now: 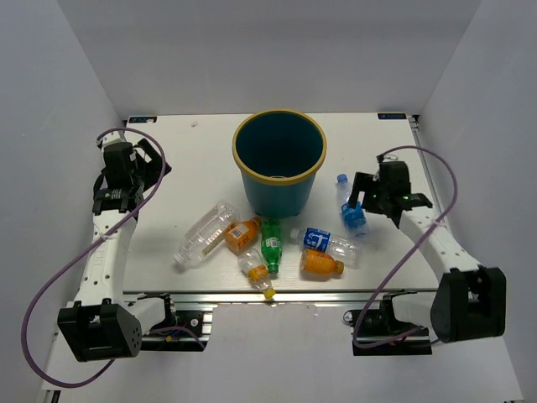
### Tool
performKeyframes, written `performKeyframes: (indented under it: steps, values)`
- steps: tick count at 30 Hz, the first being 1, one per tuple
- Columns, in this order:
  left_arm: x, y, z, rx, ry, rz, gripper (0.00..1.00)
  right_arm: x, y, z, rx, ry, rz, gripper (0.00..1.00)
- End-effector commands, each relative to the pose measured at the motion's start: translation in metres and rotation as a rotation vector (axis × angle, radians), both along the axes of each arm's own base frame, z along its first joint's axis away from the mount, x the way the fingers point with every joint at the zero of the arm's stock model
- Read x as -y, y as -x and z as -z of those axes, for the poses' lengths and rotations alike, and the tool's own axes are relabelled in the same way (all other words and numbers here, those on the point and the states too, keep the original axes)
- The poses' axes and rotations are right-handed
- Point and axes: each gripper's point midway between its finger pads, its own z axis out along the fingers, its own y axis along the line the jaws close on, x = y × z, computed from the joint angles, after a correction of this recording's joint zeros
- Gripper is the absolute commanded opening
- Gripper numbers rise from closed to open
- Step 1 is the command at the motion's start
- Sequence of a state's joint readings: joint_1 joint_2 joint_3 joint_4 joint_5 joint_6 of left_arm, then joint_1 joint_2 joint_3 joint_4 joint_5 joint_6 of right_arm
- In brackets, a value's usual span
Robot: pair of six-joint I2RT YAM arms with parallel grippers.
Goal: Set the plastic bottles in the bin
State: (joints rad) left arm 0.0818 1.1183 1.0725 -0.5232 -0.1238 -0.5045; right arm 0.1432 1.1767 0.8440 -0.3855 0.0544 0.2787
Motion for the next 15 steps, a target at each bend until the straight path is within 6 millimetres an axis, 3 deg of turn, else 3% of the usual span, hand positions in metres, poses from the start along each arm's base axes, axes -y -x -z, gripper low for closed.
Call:
performKeyframes:
  steps: [1,8,10,11,12,13,15]
  values:
    - [0.005,-0.002,-0.013,0.053,0.0,0.032,0.98,-0.014,-0.019,0.013,0.052,0.069,-0.067,0.89]
    - [0.014,0.0,-0.016,0.07,-0.003,0.099,0.98,-0.023,-0.033,0.085,-0.08,0.046,-0.033,0.88]
    - [0.015,0.001,-0.017,0.074,-0.008,0.107,0.98,-0.027,-0.032,0.095,-0.109,0.027,-0.046,0.73]
    - [0.014,0.0,-0.017,0.073,-0.011,0.105,0.98,-0.028,-0.032,0.1,-0.138,0.028,-0.047,0.63]
    - [0.013,0.001,-0.018,0.07,-0.014,0.1,0.98,-0.029,-0.034,0.099,-0.143,0.026,-0.044,0.45]
    - [0.013,0.001,-0.017,0.068,-0.016,0.097,0.98,-0.029,-0.037,0.095,-0.141,0.029,-0.041,0.39]
    - [0.012,0.001,-0.017,0.066,-0.019,0.094,0.98,-0.027,-0.053,0.062,-0.07,0.033,-0.022,0.32]
